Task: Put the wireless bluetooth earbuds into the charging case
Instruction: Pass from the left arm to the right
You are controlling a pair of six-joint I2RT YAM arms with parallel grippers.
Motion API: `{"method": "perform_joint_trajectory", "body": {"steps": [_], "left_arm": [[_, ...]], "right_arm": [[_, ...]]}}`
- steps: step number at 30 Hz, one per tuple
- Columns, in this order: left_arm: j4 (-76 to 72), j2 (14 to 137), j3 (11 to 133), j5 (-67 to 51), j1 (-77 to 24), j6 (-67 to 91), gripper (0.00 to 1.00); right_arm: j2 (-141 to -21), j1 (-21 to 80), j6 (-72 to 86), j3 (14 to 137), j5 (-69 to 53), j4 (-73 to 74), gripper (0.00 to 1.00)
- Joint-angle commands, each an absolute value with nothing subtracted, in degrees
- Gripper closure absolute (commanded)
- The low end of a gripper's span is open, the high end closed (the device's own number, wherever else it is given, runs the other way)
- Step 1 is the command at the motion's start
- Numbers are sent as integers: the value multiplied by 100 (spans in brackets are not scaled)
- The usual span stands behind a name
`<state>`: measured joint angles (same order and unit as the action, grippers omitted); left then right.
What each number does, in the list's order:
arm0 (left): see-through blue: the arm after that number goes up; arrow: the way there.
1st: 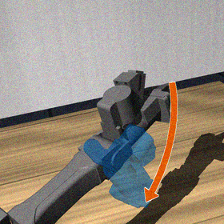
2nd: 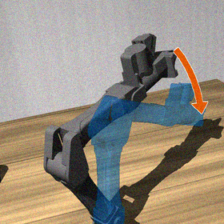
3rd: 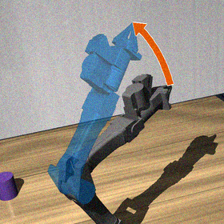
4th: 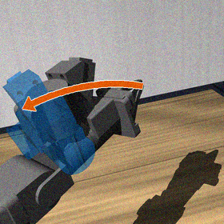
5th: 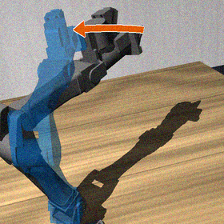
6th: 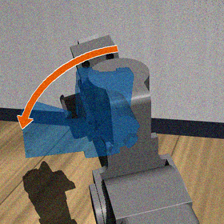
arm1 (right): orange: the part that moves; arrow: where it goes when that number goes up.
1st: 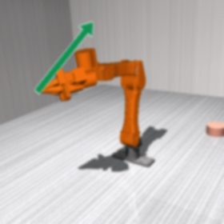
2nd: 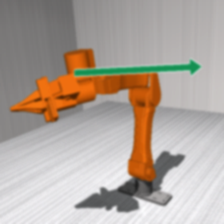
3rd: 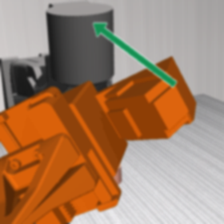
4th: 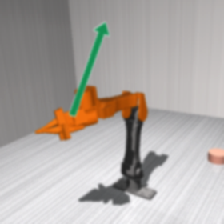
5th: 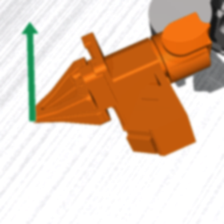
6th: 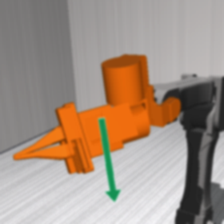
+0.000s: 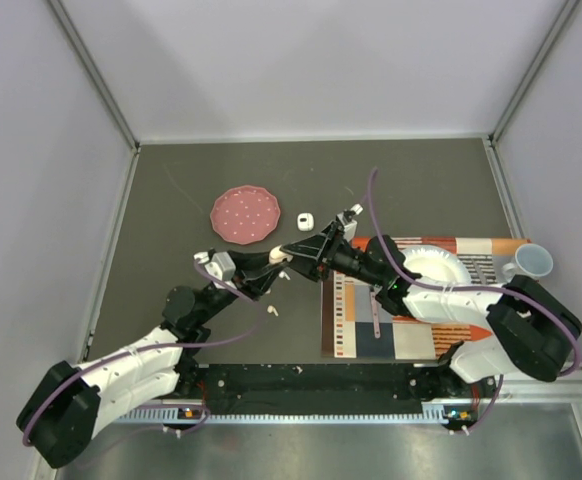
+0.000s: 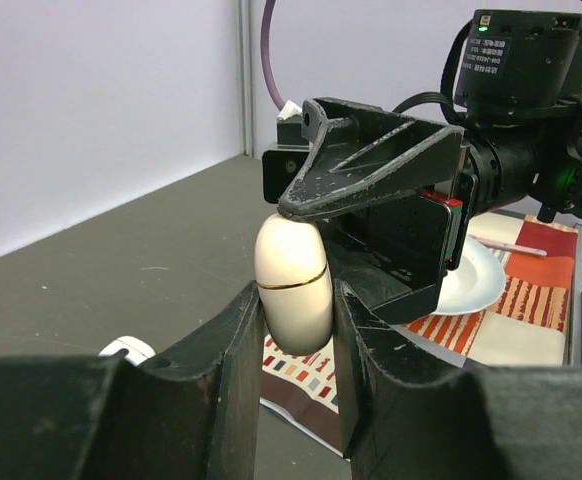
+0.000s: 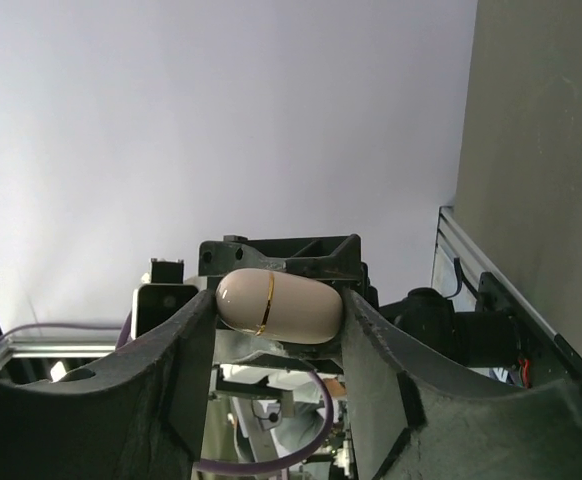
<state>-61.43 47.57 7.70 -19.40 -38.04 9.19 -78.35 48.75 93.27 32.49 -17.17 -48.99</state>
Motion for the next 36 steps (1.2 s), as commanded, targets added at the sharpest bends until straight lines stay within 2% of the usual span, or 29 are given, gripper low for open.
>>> {"method": "perform_joint_trajectory", "body": {"steps": [1,4,6,7,8,9,11,12,14,19,24,29,36], "left_arm": [[-6275,4843,949,-1987,-3823,844,100],[-6258,4878,949,-1986,-3823,861,100],[-6197,4869,975,-1995,-3823,887,95],[-6074,4860,993,-2013,-3815,896,93],[-6012,4852,1045,-2047,-3823,905,90],[-5916,4834,1072,-2048,-3823,931,82],[-5696,4816,1177,-2074,-3823,967,74],[-5661,4808,1195,-2092,-3823,984,71],[-5503,4737,1239,-2083,-3823,1063,63],[-5414,4562,1266,-2048,-3823,1142,54],[-5475,4474,1222,-1995,-3823,1169,50],[-5739,4395,1090,-1934,-3823,1283,41],[-5845,4429,1063,-1925,-3823,1248,40]], "right_arm": [[-7980,4966,9554,3296,-1863,-5774,56],[-8024,4975,9589,3278,-1872,-5915,64],[-7989,4975,9554,3261,-1855,-5915,71],[-7981,4975,9545,3252,-1828,-5898,71],[-7954,4975,9484,3261,-1819,-5863,71],[-7893,4975,9431,3269,-1811,-5732,72],[-7805,4975,9239,3322,-1784,-5512,73],[-7709,4975,9176,3340,-1767,-5267,77],[-7612,4975,8975,3349,-1661,-5046,80],[-7427,4975,8754,3375,-1582,-4808,82],[-7427,4983,8789,3349,-1582,-4860,83],[-7357,4992,8780,3252,-1477,-4808,83],[-7339,5010,8771,3296,-1485,-4755,83]]}}
